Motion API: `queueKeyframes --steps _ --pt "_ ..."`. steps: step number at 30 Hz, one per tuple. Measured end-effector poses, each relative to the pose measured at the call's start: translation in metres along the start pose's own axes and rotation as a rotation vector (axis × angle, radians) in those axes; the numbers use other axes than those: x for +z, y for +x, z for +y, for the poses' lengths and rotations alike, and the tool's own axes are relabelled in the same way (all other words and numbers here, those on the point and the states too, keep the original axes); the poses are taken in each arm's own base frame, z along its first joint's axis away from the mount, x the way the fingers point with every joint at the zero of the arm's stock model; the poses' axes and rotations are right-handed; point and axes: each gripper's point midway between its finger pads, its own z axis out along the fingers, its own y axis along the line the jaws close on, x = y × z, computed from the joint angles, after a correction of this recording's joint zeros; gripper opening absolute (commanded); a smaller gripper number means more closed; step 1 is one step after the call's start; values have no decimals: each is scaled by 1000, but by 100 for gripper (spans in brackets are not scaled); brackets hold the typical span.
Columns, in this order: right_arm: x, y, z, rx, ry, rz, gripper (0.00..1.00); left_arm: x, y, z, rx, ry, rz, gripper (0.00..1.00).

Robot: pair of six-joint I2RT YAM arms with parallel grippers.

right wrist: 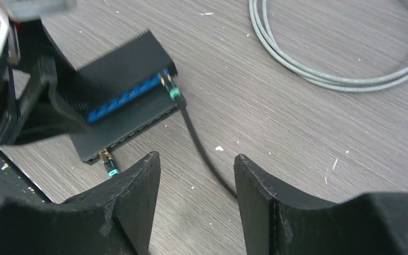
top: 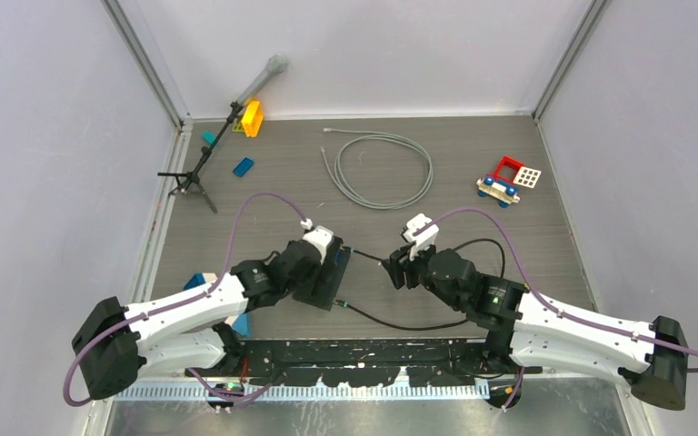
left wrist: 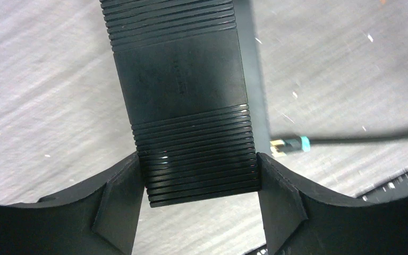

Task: Insert the plug into the switch port
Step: Place the switch port at the center of the board.

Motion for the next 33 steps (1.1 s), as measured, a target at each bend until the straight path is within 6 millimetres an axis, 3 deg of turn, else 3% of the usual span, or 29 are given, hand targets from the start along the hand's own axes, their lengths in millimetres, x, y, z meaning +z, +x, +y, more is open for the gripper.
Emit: queueKeyframes --steps 2,6,10,16,21,25,27,33 --pt "1 4 -5 3 26 37 58 3 -9 14 -27 -33 -8 0" --pt "3 11 -13 22 70 84 58 7 -24 27 -39 -71 -29 18" --pt "8 11 -33 69 135 115 58 12 -26 31 -27 -74 -26 18" --pt "26 -3 -77 182 241 124 59 35 -33 52 -50 -119 29 19" --pt "53 -6 -88 219 240 168 64 38 -39 49 -60 -91 23 46" --pt "96 -6 -100 271 203 198 67 30 -39 47 -67 -64 -12 65" --pt "131 -9 -107 296 178 209 67 23 -37 48 -74 -61 -33 88" --pt "243 -22 -113 297 83 229 68 3 -44 47 -113 -39 -133 99"
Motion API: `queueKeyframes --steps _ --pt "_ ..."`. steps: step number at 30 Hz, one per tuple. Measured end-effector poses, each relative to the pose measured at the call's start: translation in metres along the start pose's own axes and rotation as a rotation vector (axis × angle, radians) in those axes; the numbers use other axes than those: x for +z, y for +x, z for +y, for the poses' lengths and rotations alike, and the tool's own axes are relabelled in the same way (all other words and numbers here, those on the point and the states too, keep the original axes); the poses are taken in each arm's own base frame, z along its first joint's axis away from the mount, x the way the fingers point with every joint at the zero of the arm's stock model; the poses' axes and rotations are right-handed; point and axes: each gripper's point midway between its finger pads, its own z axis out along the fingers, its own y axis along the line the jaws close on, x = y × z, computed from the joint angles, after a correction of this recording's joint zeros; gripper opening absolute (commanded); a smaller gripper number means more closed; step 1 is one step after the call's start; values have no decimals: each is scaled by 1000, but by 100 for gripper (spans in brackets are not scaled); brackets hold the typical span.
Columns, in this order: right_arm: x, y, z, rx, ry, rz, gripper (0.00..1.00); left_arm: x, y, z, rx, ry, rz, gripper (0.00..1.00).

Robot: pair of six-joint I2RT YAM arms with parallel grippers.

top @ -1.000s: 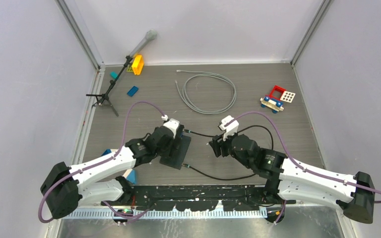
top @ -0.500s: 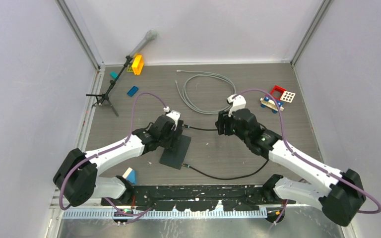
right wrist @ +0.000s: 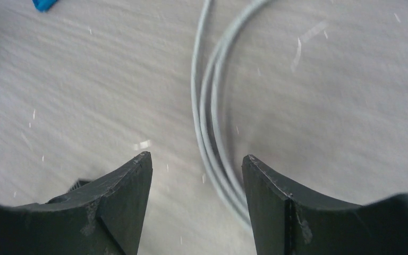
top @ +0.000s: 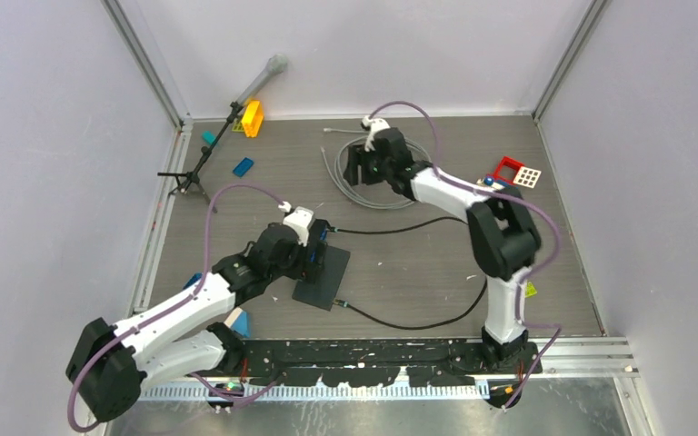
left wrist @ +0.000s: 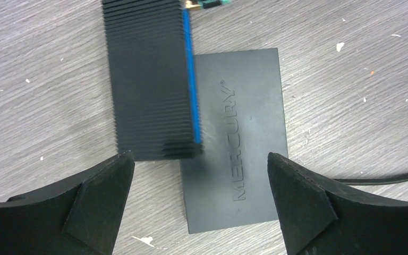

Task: Insert the plug into the switch port
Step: Place the switch port at the center of the board, then pick up the connector from the center of the board.

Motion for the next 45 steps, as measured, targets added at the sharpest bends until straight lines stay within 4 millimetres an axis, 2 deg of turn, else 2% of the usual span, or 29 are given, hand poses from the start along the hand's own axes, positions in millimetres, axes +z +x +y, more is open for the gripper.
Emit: queueKeyframes --steps 4,11,14,19,20,28,31,34,37,41,43,45 --pt "56 -19 7 -30 -41 5 68 -4 7 -1 -29 21 -18 100" --pt "107 -28 3 -89 -33 45 68 -8 18 -1 -86 27 -22 100" --pt "121 -20 1 -115 -25 78 68 -16 15 2 -114 23 -65 100" --pt "132 19 -12 -168 15 186 67 -26 8 6 -150 14 -129 100" --pt "133 20 -10 -189 19 185 65 -27 7 7 -154 10 -136 100" --pt "133 37 17 -379 54 217 25 -29 8 12 -168 -14 -141 100" --pt "133 39 22 -414 64 215 11 -31 8 13 -176 -16 -144 100" --pt "132 39 23 -444 66 208 1 -34 8 14 -178 -17 -151 100" --pt "124 36 16 -484 60 226 0 -36 8 16 -182 -19 -167 100" --pt "92 16 5 -533 36 242 0 -36 12 18 -187 -22 -174 100" --pt "64 -9 7 -554 21 208 1 -39 10 17 -191 -15 -189 100" --pt "21 -44 11 -568 19 139 1 -45 4 14 -199 10 -222 100"
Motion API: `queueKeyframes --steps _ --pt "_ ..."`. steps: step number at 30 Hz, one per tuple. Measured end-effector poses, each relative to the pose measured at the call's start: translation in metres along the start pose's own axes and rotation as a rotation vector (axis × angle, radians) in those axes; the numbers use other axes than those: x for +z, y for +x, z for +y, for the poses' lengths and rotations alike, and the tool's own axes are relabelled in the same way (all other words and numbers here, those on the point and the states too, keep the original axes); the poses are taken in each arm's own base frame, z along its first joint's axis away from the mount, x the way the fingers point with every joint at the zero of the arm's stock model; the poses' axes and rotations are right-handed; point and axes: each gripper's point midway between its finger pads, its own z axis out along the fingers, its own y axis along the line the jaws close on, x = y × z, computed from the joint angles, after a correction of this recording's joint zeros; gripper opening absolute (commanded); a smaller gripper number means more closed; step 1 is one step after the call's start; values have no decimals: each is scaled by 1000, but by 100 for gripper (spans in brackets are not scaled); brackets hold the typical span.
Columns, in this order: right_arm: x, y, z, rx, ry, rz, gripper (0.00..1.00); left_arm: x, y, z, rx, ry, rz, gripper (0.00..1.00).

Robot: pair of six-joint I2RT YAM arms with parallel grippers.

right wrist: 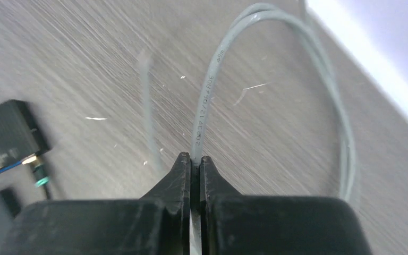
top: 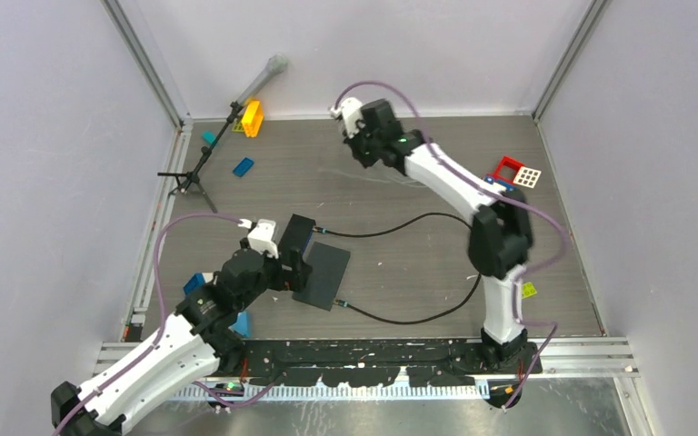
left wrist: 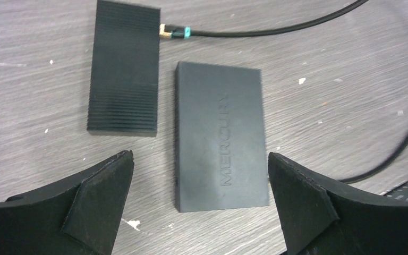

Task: Insert the plug into the switch port
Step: Pick up the connector from the center of the board, then place the connector at the center of the board.

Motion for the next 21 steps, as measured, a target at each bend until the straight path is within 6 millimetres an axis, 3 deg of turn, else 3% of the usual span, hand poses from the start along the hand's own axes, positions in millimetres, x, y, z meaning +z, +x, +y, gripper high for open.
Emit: queueKeyframes --steps 5,8,12,19,21 --pt "-129 -53 -11 -10 54 -226 1 -18 -24 -17 -29 108 -112 100" --pt "-197 -58 3 -24 52 -332 0 -31 -41 -25 -46 167 -194 100" --pt "-248 -40 31 -49 13 -360 0 -41 -51 -30 -55 207 -242 100" --pt "-310 8 99 -78 -123 -346 0 -44 -50 -35 -85 236 -240 100" --pt "-329 18 108 -50 -161 -363 0 -43 -47 -36 -98 238 -231 100"
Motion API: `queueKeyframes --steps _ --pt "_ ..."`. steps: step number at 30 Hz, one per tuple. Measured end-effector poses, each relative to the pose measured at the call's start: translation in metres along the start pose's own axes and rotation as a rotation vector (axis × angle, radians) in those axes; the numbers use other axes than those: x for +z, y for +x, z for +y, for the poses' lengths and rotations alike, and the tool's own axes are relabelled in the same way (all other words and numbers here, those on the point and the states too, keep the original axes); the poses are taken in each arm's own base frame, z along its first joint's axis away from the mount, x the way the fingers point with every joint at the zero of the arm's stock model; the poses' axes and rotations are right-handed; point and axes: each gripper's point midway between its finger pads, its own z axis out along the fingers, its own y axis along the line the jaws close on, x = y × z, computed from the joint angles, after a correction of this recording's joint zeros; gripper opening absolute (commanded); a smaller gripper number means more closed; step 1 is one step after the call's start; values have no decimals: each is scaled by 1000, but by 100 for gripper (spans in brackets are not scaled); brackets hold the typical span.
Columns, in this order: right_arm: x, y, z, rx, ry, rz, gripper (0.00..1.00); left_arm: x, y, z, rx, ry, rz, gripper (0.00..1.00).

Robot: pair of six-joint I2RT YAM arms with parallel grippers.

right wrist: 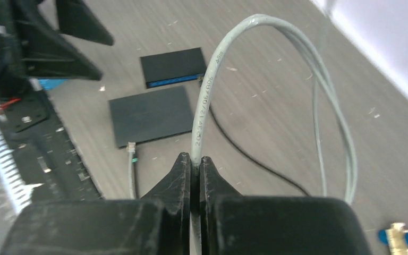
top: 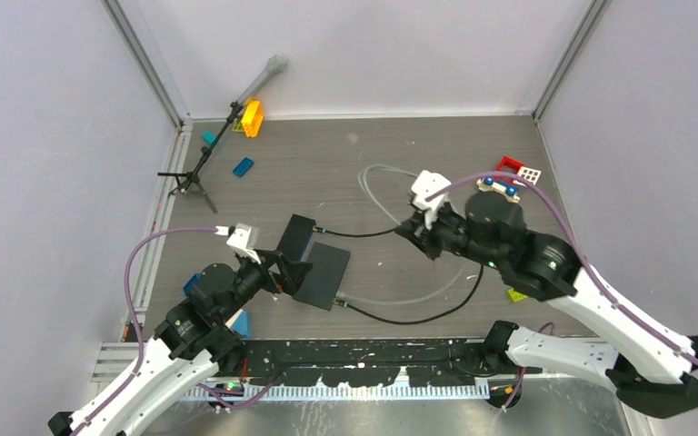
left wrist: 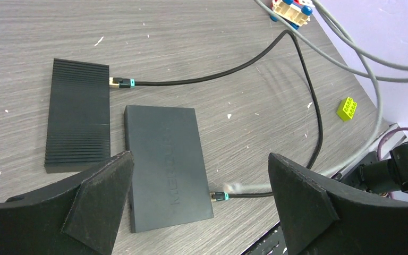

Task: Insert the plug into the switch port
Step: Place the connector at the center of the board.

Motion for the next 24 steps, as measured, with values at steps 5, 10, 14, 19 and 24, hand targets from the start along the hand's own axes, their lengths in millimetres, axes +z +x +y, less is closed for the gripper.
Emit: queueKeyframes --steps 5,10,14,19,24 --pt "-25 34 29 151 -88 21 28 2 10 4 -23 -13 25 100" --pt "-21 100 45 312 -60 157 67 5 16 7 -26 -34 52 100" --pt "-19 137 36 401 59 257 71 7 26 14 -20 -68 96 100" --pt "-7 143 34 457 104 291 63 9 38 21 -19 -102 146 100" --pt "17 142 70 421 -112 298 48 12 44 23 -25 -118 174 100"
